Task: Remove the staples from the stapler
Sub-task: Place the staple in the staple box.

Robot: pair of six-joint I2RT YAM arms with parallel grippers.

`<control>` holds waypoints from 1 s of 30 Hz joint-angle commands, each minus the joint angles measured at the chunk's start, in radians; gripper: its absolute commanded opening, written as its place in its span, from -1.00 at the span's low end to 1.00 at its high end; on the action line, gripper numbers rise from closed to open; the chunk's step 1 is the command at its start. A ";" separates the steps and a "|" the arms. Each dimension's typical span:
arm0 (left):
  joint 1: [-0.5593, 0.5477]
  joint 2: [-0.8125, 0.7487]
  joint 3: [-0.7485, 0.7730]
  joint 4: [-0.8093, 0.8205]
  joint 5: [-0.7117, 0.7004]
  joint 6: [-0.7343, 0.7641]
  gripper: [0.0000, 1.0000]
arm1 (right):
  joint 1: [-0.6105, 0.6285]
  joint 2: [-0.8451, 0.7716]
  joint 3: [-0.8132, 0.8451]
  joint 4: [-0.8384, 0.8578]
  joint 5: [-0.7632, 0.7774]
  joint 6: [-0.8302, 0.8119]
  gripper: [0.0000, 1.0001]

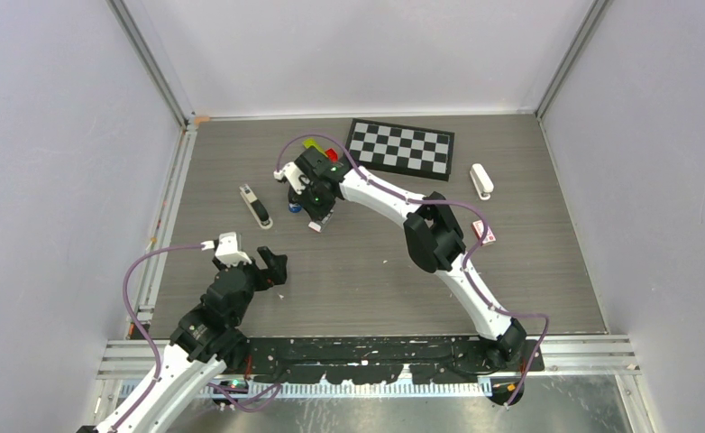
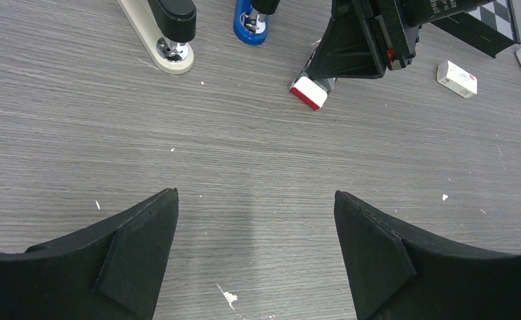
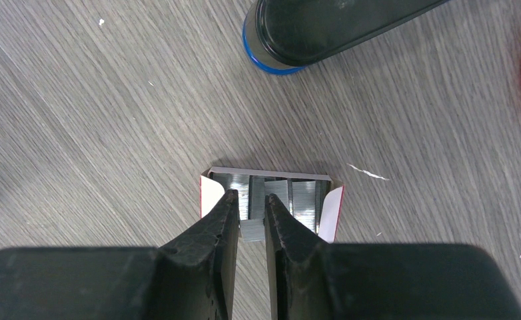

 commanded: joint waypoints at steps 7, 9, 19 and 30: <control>0.004 -0.013 -0.004 0.022 -0.002 0.009 0.76 | 0.007 0.012 0.036 0.005 0.010 -0.008 -0.50; 0.004 -0.014 -0.004 0.023 -0.003 0.010 0.75 | 0.008 0.015 0.035 0.003 0.010 -0.008 -0.50; 0.005 -0.016 -0.004 0.022 -0.001 0.010 0.75 | 0.009 0.018 0.035 -0.001 0.013 -0.009 -0.48; 0.004 -0.017 -0.004 0.021 0.000 0.008 0.75 | 0.010 0.012 0.033 -0.003 0.009 -0.006 -0.29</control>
